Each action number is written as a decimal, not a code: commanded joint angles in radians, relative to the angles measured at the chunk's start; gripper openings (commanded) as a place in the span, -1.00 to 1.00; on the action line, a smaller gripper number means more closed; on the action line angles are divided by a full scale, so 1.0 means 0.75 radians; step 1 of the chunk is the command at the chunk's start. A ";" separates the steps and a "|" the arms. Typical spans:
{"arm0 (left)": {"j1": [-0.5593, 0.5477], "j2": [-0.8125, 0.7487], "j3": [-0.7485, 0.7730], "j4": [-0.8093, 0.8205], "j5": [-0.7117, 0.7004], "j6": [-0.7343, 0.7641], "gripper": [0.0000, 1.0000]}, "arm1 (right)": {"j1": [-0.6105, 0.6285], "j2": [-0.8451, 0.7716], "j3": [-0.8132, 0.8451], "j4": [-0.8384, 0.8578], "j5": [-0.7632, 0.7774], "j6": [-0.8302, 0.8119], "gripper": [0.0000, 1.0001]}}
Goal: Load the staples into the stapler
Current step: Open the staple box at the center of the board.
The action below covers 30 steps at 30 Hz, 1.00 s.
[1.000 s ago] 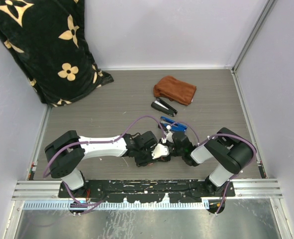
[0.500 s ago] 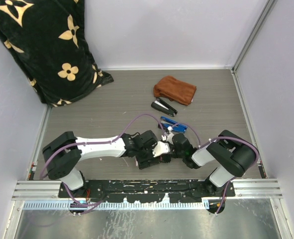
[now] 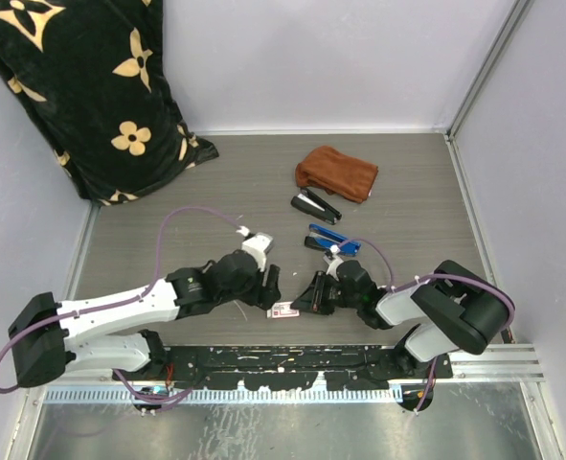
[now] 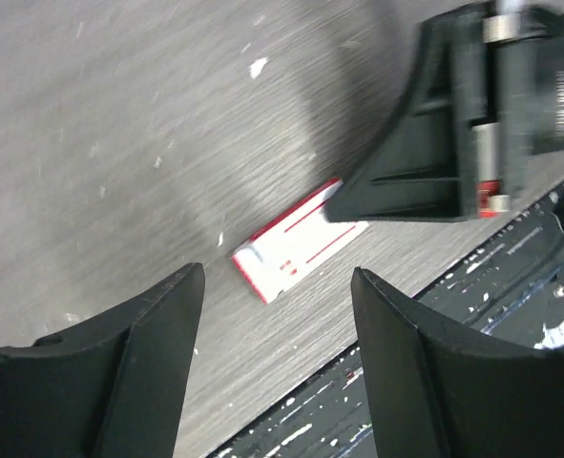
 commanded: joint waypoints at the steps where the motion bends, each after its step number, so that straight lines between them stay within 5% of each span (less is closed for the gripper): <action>1: 0.034 -0.064 -0.211 0.181 -0.076 -0.510 0.23 | 0.003 -0.058 0.011 -0.082 0.064 -0.060 -0.62; 30: 0.073 0.227 -0.264 0.371 0.068 -0.649 -0.32 | 0.005 -0.124 0.002 -0.156 0.108 -0.078 -0.59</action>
